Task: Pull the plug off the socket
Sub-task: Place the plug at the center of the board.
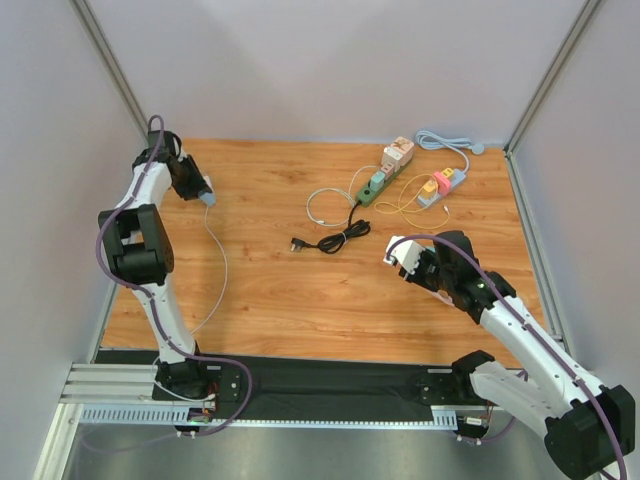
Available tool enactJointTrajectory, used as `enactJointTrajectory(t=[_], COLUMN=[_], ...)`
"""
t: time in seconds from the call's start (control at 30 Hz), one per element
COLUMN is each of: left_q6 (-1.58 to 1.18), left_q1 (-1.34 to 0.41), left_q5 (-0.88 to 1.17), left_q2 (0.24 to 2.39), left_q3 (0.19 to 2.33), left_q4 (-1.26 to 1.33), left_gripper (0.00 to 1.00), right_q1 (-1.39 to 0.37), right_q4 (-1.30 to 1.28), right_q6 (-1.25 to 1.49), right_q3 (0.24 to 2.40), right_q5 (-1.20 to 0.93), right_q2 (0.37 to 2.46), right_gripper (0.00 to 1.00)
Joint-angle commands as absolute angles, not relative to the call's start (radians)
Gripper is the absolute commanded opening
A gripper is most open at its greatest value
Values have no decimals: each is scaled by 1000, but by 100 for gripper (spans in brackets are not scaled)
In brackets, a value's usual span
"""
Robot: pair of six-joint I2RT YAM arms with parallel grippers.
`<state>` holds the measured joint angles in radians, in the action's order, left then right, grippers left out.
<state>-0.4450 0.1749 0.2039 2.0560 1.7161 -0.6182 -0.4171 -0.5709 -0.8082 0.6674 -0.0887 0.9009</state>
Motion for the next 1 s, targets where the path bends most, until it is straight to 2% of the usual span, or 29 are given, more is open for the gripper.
enactJointTrajectory(t=[0.0, 0.1, 0.2, 0.23, 0.33, 0.43, 0.6, 0.8, 0.97], left_q6=[-453, -453, -451, -448, -437, -428, -414, -354, -322], left_q1=[195, 212, 229, 236, 241, 244, 255, 267, 265], left_q5=[282, 298, 310, 311, 314, 316, 330, 295, 259], left_q2=[2062, 2092, 2114, 2120, 2118, 2117, 2105, 1962, 1847], left_q3=[1760, 1747, 1735, 1735, 1736, 1749, 1776, 1755, 1651], left_q4=[-595, -603, -604, -604, -609, -617, -634, -635, -655], left_gripper=[0, 7, 23, 33, 50, 59, 63, 72, 80], right_q1=[-416, -416, -414, -416, -416, -414, -416, -416, -416], right_q4=[-520, -522, -523, -522, -523, -523, -523, -526, -523], right_q6=[-808, -808, -810, -810, -811, -811, -813, -813, -816], right_q3=[673, 673, 673, 672, 672, 672, 670, 670, 669], right_q5=[-91, -94, -94, -95, -97, -95, -95, -100, -100], right_q2=[884, 887, 885, 885, 885, 885, 881, 874, 867], right_gripper=[0, 0, 0, 0, 0, 0, 0, 0, 0])
